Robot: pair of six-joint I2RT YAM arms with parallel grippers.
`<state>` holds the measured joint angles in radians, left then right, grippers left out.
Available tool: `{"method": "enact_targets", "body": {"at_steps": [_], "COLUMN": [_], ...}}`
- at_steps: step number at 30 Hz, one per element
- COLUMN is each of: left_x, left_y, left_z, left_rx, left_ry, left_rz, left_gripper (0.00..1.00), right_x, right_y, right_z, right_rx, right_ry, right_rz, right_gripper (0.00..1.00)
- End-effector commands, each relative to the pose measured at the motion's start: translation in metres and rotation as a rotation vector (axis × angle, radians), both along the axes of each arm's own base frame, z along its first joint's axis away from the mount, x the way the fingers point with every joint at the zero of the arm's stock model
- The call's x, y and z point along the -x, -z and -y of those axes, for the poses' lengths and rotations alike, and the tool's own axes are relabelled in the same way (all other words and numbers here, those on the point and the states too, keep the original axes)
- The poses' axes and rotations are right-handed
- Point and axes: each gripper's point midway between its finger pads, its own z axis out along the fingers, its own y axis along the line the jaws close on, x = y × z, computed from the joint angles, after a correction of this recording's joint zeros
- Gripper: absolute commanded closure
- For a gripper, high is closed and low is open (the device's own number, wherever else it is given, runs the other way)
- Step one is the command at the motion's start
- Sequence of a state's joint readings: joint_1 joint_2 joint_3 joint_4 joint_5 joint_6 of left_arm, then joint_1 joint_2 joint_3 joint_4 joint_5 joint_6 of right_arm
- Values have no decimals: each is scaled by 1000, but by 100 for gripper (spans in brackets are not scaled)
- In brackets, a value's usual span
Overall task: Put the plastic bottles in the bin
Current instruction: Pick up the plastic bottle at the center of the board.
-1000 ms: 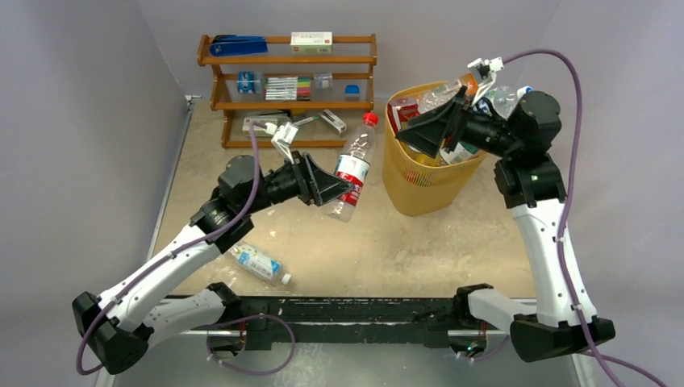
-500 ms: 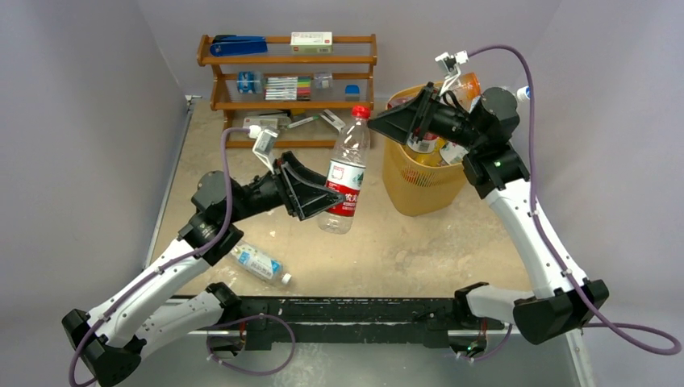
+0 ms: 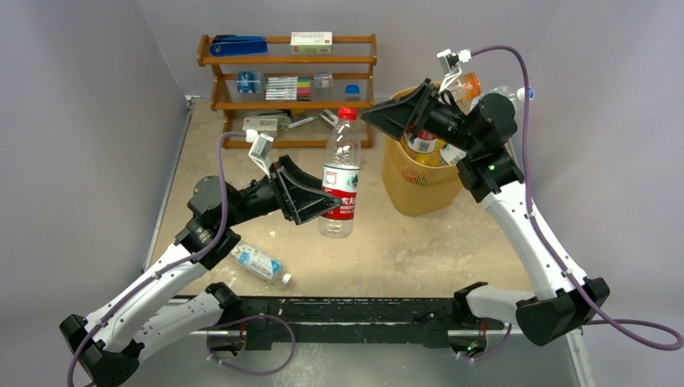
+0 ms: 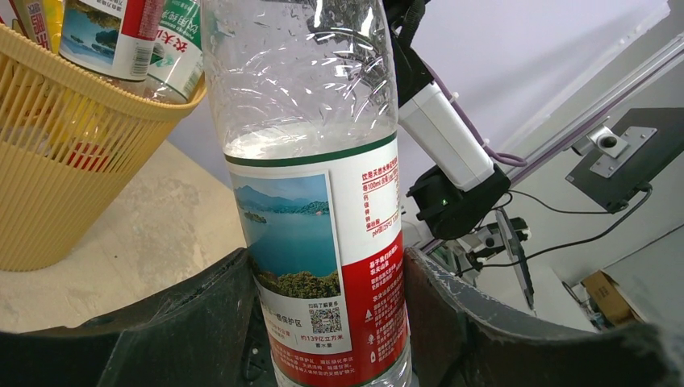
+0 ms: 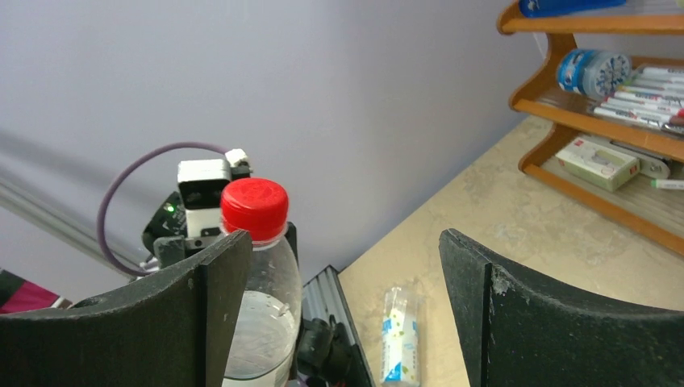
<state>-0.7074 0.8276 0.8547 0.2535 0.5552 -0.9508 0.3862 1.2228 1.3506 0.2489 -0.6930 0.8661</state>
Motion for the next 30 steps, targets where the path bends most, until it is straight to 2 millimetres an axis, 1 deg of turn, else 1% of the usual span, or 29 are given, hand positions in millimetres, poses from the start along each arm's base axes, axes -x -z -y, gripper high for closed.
{"method": "enact_targets", "body": {"at_steps": [1, 7, 13, 17, 24, 27, 30], "left_x": [8, 8, 7, 7, 4, 3, 2], "left_y": [-16, -15, -12, -10, 0, 3, 6], "left_z": [-6, -7, -5, -4, -2, -1, 1], "left_rx": [40, 39, 37, 34, 3, -5, -12], "left_ry": [3, 1, 6, 9, 7, 6, 8], "left_rz": [47, 45, 35, 29, 5, 0, -7], "left_gripper": [37, 37, 37, 37, 37, 37, 37], "right_x": [15, 23, 35, 34, 38, 40, 45], "right_y": [-39, -34, -32, -30, -34, -32, -33], "right_z": [7, -8, -33, -48, -55, -57, -56], "right_rx": [-96, -110, -103, -94, -98, -94, -108], "right_ry": [6, -112, -196, -209, -224, -239, -262], "right_rz": [108, 104, 112, 104, 117, 118, 124], "right_gripper": [12, 13, 13, 16, 21, 22, 19]}}
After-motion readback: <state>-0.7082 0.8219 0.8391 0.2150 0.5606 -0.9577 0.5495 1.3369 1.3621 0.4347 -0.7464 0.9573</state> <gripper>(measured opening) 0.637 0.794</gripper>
